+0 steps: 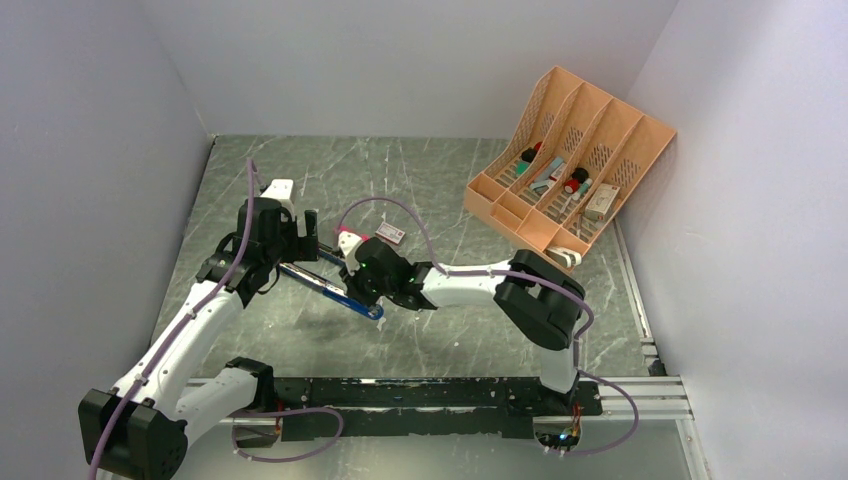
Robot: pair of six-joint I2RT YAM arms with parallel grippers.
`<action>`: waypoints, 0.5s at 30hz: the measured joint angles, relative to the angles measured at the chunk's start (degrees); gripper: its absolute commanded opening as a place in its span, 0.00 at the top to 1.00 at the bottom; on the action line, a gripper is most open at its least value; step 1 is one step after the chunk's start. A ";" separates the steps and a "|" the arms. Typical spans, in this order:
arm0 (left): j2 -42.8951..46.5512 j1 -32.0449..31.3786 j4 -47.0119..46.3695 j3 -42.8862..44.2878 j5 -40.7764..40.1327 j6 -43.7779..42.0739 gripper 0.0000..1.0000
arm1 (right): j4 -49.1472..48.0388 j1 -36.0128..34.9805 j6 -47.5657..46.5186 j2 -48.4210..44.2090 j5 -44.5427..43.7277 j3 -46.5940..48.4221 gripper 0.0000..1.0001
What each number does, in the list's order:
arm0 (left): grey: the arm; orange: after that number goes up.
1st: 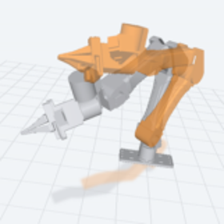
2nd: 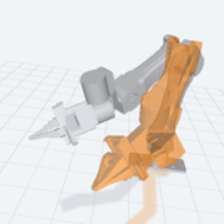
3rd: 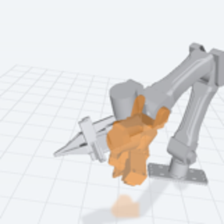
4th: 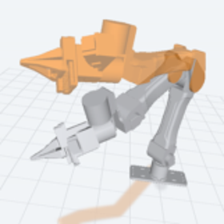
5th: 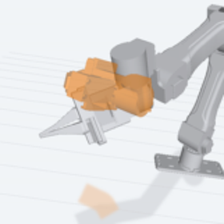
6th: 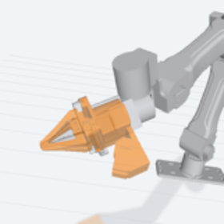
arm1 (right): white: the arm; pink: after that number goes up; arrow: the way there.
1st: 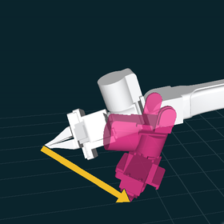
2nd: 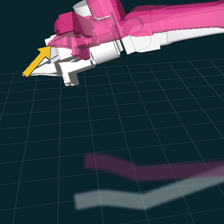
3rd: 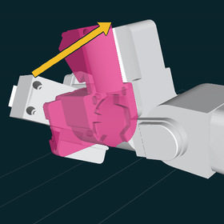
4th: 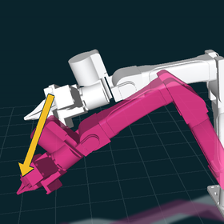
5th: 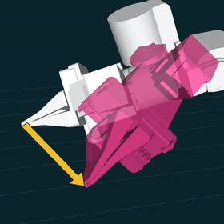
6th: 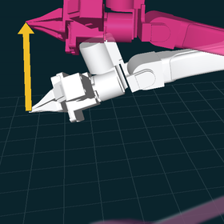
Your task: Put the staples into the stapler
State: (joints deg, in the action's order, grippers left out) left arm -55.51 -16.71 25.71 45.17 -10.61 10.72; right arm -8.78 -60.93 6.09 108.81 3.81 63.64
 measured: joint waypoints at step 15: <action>0.00 0.00 -0.02 0.00 0.42 -0.02 0.02 | 4.46 0.24 -0.55 1.95 0.96 4.09 1.00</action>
State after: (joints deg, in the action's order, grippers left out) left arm -55.51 -16.71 25.69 45.17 -10.20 10.70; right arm -4.32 -60.69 5.54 110.76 4.78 67.72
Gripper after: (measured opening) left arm 0.977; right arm 0.185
